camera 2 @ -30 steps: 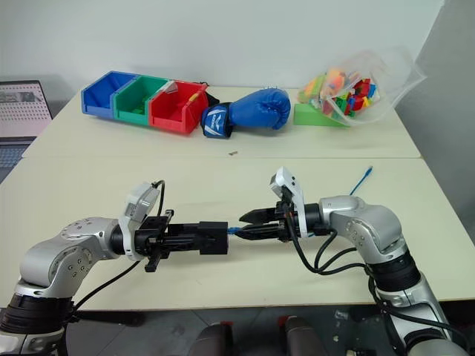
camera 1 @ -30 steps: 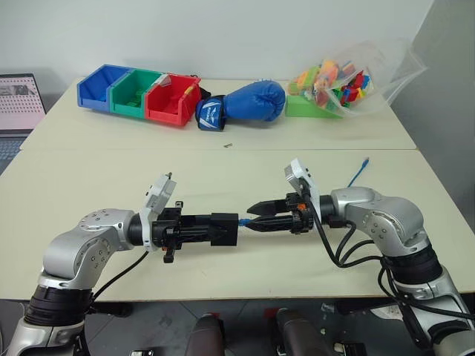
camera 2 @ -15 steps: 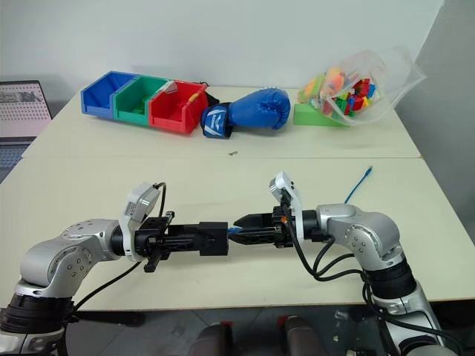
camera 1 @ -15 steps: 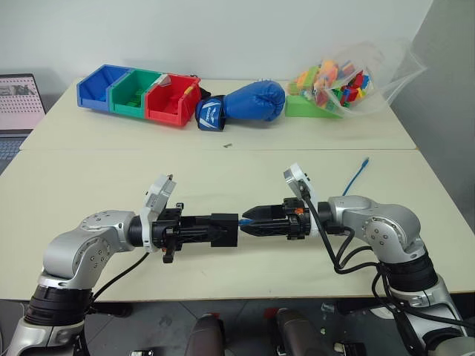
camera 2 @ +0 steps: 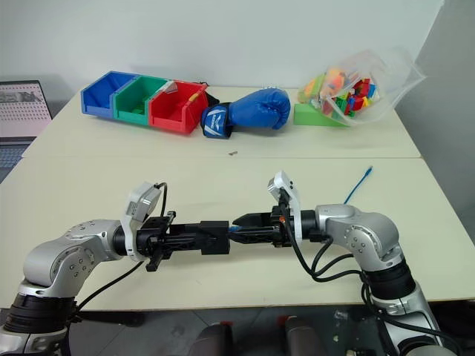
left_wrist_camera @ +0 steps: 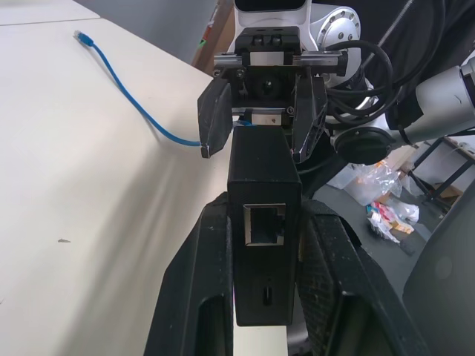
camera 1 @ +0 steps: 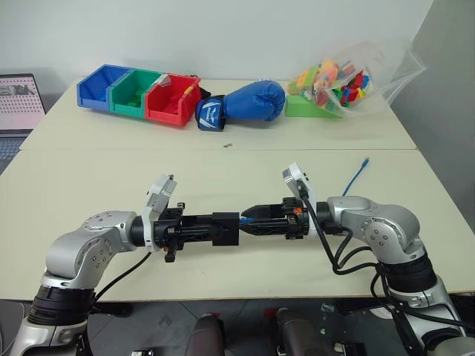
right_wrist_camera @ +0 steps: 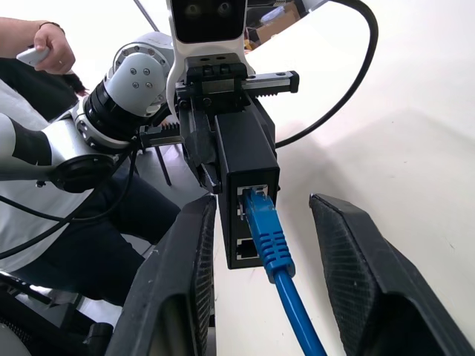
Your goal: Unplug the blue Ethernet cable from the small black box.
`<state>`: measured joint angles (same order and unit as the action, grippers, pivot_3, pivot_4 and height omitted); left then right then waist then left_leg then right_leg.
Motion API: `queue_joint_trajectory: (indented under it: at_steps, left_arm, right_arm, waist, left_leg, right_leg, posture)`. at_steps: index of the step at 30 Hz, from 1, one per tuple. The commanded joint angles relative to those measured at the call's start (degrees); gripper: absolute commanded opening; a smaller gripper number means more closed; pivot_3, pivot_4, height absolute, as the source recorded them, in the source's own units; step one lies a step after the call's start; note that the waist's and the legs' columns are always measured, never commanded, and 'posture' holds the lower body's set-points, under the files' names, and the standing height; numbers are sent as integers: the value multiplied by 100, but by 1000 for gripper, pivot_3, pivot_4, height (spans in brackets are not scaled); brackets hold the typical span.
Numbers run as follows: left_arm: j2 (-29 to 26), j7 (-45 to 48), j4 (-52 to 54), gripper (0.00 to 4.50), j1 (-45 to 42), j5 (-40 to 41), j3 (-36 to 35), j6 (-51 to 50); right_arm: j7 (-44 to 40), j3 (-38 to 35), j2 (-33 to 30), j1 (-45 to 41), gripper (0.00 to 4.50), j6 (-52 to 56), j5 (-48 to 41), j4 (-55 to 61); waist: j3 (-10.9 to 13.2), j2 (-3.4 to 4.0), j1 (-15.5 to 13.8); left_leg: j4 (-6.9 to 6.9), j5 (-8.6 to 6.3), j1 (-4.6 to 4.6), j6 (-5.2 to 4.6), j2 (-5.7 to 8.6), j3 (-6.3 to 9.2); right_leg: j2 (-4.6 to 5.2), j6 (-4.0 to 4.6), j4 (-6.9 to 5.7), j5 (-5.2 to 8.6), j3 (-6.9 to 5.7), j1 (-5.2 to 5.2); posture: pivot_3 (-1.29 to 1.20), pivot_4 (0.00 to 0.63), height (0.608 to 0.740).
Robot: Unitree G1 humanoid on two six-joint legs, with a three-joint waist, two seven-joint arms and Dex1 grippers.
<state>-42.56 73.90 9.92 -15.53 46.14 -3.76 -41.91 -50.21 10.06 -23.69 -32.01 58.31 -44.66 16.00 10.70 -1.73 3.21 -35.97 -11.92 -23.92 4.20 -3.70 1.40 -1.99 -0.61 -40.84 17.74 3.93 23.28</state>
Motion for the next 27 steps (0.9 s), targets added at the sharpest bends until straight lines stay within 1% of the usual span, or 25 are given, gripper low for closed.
queue_joint_trajectory:
  at_steps: [1, 5, 6, 7, 14, 23, 27]
  left_arm:
    - [4, -6, 32, 775, -100, 74, -158, 73]
    - [-4, 0, 29, 775, -99, 67, -147, 82]
    - [1, -4, 29, 775, -101, 68, -144, 83]
    - [6, -6, 30, 775, -100, 69, -142, 86]
    - [38, -13, 52, 775, -67, 83, -140, 92]
    - [-137, 48, -199, 775, 26, 8, -381, 167]
    - [-185, 1, -230, 775, 91, 36, -525, 148]
  right_arm:
    - [-88, -67, -40, -34, 1200, -22, -127, 156]
    - [-120, -54, -51, -48, 333, -27, -121, 145]
    - [-133, -50, -56, -50, 169, -29, -115, 143]
    - [-143, -42, -61, -53, 98, -29, -110, 145]
    - [-173, 0, -91, -65, 82, 4, -85, 135]
    - [-323, -83, -496, 114, 81, -101, 104, -116]
    - [-235, -200, -639, 269, 80, -260, 222, -266]
  waist:
    - [0, 0, 0]
    - [0, 0, 0]
    - [0, 0, 0]
    - [0, 0, 0]
    - [0, 0, 0]
    - [1, -1, 0]
    - [1, 0, -1]
  left_leg:
    - [0, 0, 0, 0, 0, 0]
    - [0, 0, 0, 0, 0, 0]
    - [0, 0, 0, 0, 0, 0]
    - [0, 0, 0, 0, 0, 0]
    - [0, 0, 0, 0, 0, 0]
    - [0, 0, -1, 0, 0, 0]
    - [2, 0, 0, 0, 0, -1]
  right_leg:
    - [0, 0, 0, 0, 0, 0]
    - [0, 0, 1, 0, 0, 0]
    - [0, 0, 0, 0, -1, 0]
    - [0, 0, 1, 0, 0, 0]
    - [0, 0, 1, 0, -1, 0]
    - [0, 0, 2, 0, -1, 0]
    - [0, 1, 5, 1, 0, 1]
  posture:
    - [0, 150, 740]
    - [0, 150, 740]
    - [0, 150, 740]
    - [0, 150, 740]
    - [0, 150, 740]
    - [0, 150, 740]
    - [0, 150, 740]
